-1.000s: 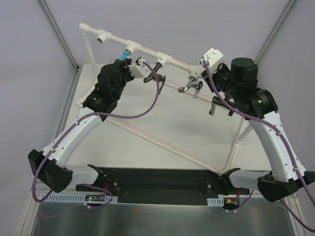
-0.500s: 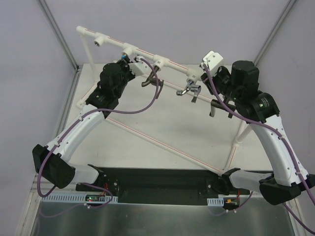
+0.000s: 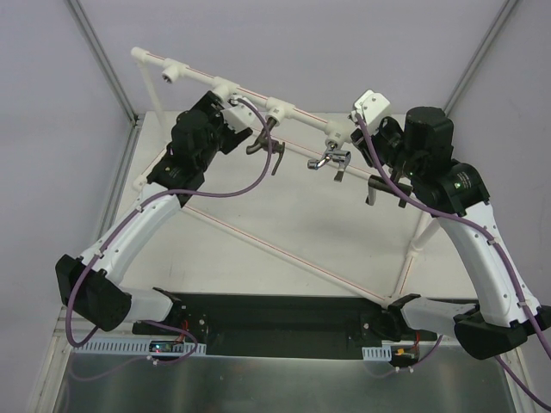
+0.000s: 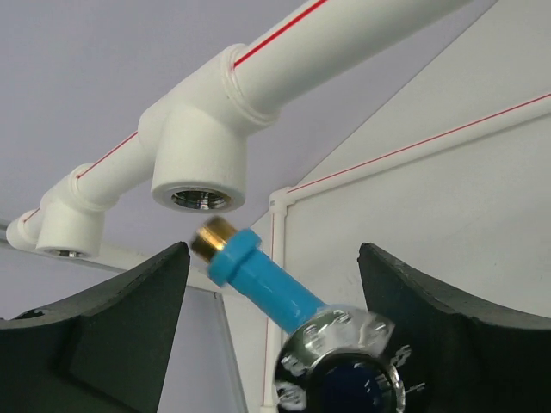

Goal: Install the water faucets

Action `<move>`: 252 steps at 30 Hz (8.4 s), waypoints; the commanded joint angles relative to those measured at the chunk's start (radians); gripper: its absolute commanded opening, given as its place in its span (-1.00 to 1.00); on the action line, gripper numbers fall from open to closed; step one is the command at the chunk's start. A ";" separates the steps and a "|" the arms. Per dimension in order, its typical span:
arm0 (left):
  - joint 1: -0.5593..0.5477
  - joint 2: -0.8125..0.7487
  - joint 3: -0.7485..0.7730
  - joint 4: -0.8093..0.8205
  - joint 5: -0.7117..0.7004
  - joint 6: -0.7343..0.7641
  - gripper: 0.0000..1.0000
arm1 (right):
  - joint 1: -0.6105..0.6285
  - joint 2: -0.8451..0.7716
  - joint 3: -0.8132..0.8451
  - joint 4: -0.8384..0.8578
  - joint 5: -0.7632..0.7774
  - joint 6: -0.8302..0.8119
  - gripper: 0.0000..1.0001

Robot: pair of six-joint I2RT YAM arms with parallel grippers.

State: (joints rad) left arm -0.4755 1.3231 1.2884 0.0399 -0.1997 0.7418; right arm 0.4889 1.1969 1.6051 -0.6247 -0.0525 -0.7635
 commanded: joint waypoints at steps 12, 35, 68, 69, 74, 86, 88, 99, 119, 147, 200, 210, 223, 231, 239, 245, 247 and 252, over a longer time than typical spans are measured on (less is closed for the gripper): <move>0.110 -0.137 -0.043 0.043 0.091 -0.474 0.38 | 0.031 -0.008 -0.013 -0.046 -0.078 0.062 -0.97; 0.497 0.242 -0.086 -0.376 0.017 -1.159 0.64 | 0.033 -0.039 -0.043 -0.029 -0.023 0.047 -0.94; 0.560 0.464 0.138 -0.485 0.268 -1.236 -1.00 | 0.031 -0.060 0.001 -0.026 0.080 0.020 0.18; 0.557 0.438 0.132 -0.485 0.285 -1.236 -1.00 | 0.031 -0.066 0.016 -0.030 0.080 0.020 0.35; 0.548 0.260 0.097 -0.508 0.367 -1.236 -1.00 | 0.033 -0.092 0.072 -0.050 0.068 0.010 0.64; 0.479 -0.106 0.086 -0.575 0.644 -1.185 -1.00 | 0.034 -0.112 0.187 -0.073 -0.235 -0.037 0.80; 0.445 -0.180 0.077 -0.578 0.693 -1.177 -1.00 | 0.036 -0.096 0.197 -0.075 -0.315 -0.031 0.81; 0.181 -0.383 0.060 -0.636 0.717 -1.171 -1.00 | 0.258 0.113 0.276 -0.063 -0.414 -0.076 0.79; 0.109 -0.423 0.060 -0.716 0.755 -1.082 -1.00 | 0.439 0.369 0.372 0.095 -0.422 -0.007 0.39; 0.098 -0.508 0.071 -0.646 0.501 -0.764 0.57 | 0.387 0.376 0.405 0.112 -0.406 0.182 -0.97; 0.097 -0.478 -0.376 0.632 1.017 -0.706 -0.05 | 0.237 0.210 0.148 0.549 -0.767 0.914 -0.97; 0.097 -0.489 -0.385 0.707 1.008 -0.803 -0.90 | 0.205 0.219 0.118 0.553 -0.764 0.986 -0.93; 0.098 -0.507 -0.325 0.382 0.605 -1.024 -1.00 | 0.093 0.167 0.136 0.412 -0.692 0.853 0.49; 0.254 -0.458 -0.236 0.123 0.491 -1.300 -1.00 | 0.013 0.199 0.423 -0.105 -0.308 0.293 0.63; 0.400 -0.394 -0.239 0.026 0.597 -1.618 -1.00 | -0.105 0.221 0.513 -0.406 -0.133 -0.002 0.66; 0.439 -0.348 -0.228 -0.035 0.614 -1.756 -1.00 | -0.150 0.196 0.458 -0.512 -0.147 -0.120 0.65; 0.445 -0.340 -0.228 -0.035 0.625 -1.789 -1.00 | -0.153 0.191 0.426 -0.509 -0.147 -0.131 0.64; 0.446 -0.299 -0.215 -0.008 0.643 -1.835 -1.00 | -0.156 0.210 0.385 -0.492 -0.182 -0.152 0.55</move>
State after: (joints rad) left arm -0.0372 1.0077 1.0214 -0.0216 0.3969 -1.0092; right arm 0.3420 1.4136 2.0048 -1.1065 -0.2161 -0.8562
